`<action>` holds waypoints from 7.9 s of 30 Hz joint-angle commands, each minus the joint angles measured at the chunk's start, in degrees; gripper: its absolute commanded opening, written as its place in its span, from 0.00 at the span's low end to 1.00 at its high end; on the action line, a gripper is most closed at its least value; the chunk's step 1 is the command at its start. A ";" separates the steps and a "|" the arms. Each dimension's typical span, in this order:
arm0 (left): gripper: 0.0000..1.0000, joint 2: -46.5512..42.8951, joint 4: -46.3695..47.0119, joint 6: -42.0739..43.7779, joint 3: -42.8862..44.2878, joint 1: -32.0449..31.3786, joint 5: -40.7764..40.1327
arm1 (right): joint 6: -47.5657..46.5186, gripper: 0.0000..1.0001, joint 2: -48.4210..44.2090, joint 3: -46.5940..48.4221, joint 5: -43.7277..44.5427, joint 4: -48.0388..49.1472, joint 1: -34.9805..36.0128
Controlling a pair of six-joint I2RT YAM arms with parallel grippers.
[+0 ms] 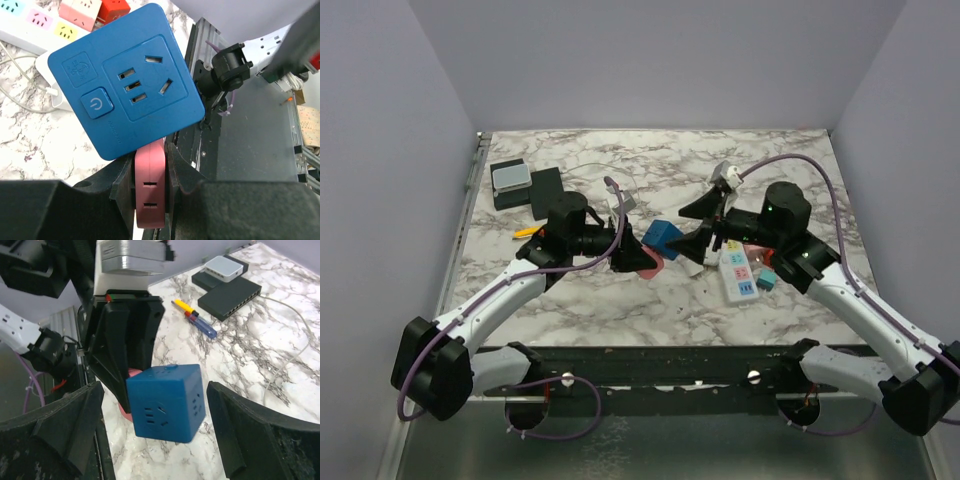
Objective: Pull the plug off the socket
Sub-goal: Remove the plug from the socket, then place the plug at the center of the board.
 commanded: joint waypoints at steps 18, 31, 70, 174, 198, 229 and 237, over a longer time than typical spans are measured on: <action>0.00 0.25 -2.44 2.90 2.75 -0.28 1.39 | -12.30 0.95 5.86 2.87 14.07 -10.99 9.74; 0.00 0.08 -2.43 3.10 2.75 -0.24 1.50 | -13.62 0.91 7.96 3.32 18.95 -12.71 12.44; 0.00 4.36 -7.32 3.16 4.01 1.78 -7.29 | -11.12 0.01 10.51 3.41 65.14 -7.94 28.39; 0.00 8.98 -13.87 5.97 5.93 -2.52 -16.62 | -13.14 0.01 8.94 5.54 51.26 -15.81 15.14; 0.13 33.61 -10.60 -1.00 14.59 -9.28 -22.69 | -1.25 0.01 2.72 5.48 44.21 -27.65 9.60; 0.99 18.38 -13.28 -0.80 15.94 3.00 -43.09 | -1.10 0.01 3.84 9.43 40.44 -35.34 7.97; 0.99 5.16 -15.97 1.95 13.93 10.26 -58.68 | -0.43 0.01 12.37 16.51 33.62 -37.60 7.62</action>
